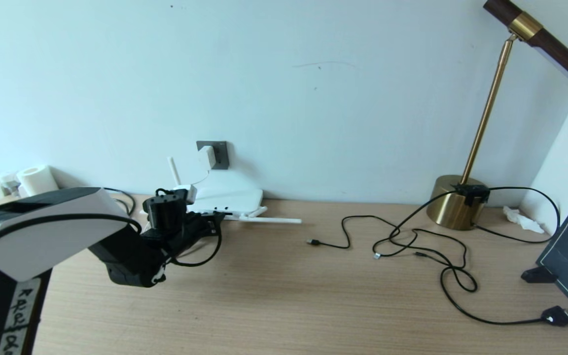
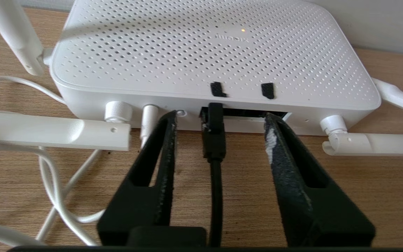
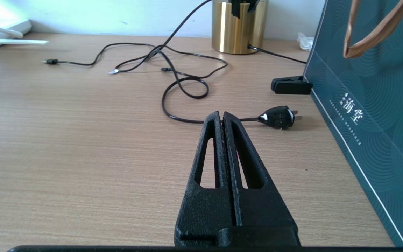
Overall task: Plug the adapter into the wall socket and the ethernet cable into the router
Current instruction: Plug cable into router interface
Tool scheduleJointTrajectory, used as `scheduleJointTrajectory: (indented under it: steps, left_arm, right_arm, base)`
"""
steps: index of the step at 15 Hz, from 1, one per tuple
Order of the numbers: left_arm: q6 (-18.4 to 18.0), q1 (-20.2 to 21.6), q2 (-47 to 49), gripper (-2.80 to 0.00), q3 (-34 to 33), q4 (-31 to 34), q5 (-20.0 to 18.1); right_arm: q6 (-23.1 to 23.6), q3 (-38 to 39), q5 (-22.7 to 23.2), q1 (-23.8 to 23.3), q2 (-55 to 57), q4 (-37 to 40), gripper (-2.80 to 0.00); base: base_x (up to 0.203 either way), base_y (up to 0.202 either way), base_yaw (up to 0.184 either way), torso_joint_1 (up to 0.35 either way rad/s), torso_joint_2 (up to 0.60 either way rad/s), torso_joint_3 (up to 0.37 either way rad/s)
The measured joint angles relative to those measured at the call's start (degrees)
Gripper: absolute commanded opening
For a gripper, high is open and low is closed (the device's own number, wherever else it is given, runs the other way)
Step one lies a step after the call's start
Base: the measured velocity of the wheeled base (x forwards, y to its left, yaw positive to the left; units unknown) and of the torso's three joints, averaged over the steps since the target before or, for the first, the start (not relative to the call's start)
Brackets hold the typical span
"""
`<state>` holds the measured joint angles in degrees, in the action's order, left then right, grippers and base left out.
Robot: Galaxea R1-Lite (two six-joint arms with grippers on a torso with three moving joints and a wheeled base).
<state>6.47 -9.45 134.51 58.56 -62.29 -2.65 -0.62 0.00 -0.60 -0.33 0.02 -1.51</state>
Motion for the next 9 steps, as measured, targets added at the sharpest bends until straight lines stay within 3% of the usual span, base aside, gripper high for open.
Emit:
scheduleJointTrajectory:
  steps: [9]
  left_arm:
    - [0.0, 0.0, -0.5, 0.0, -1.5, 0.0, 0.0]
  right_arm:
    - [0.0, 0.0, 0.0, 0.0, 0.0, 0.0, -2.8]
  base:
    - [0.0, 0.0, 0.0, 0.0, 0.0, 0.0]
